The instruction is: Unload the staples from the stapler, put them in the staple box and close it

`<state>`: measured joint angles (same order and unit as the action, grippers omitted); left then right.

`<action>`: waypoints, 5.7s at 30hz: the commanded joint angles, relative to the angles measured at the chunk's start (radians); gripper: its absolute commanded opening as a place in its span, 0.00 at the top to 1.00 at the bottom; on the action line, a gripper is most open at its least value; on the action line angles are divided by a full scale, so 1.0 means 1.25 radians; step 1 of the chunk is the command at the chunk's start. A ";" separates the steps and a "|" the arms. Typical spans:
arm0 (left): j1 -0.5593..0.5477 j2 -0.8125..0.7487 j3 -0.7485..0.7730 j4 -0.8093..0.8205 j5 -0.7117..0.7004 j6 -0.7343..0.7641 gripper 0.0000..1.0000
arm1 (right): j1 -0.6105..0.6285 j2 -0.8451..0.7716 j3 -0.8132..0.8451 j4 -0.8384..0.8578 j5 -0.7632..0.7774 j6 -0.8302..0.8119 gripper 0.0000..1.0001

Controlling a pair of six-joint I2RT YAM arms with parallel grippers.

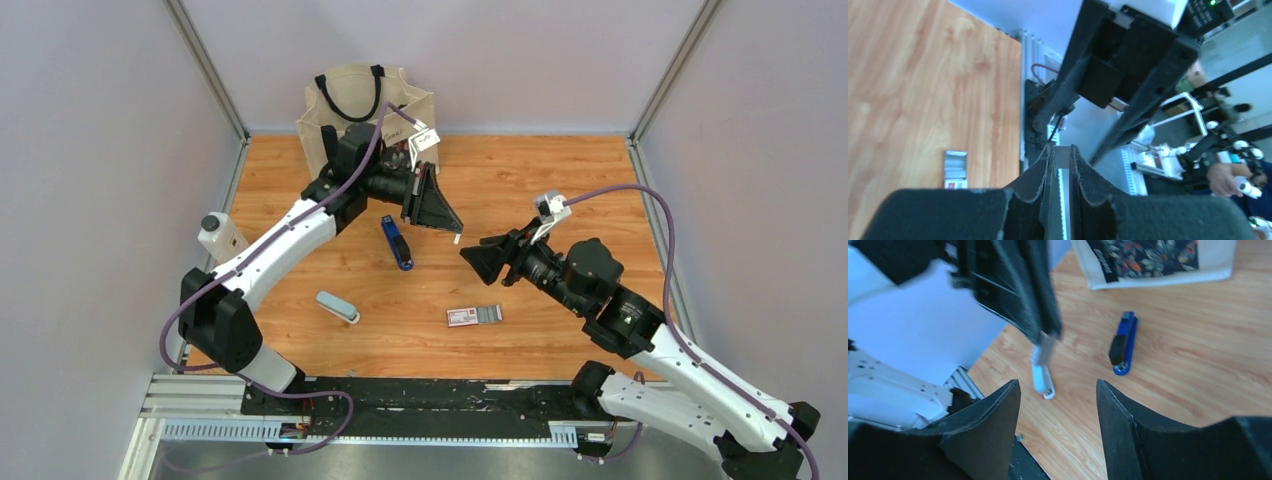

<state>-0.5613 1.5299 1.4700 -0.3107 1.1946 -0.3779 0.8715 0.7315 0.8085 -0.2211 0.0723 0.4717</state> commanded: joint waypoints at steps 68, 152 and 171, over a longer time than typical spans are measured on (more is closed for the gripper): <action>-0.006 -0.057 -0.186 0.865 0.127 -0.680 0.67 | -0.033 0.070 0.031 0.301 -0.227 0.169 0.82; 0.069 -0.115 -0.178 -0.498 -0.567 0.571 0.35 | -0.006 0.473 -0.120 -0.181 0.210 0.099 0.85; 0.064 -0.116 -0.183 -0.496 -0.574 0.576 0.35 | 0.004 0.487 -0.112 -0.174 0.204 0.090 0.84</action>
<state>-0.4774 1.4208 1.2480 -0.9394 0.4652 0.3252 0.8654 1.3293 0.6548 -0.4732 0.3061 0.5861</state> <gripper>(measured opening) 0.650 0.176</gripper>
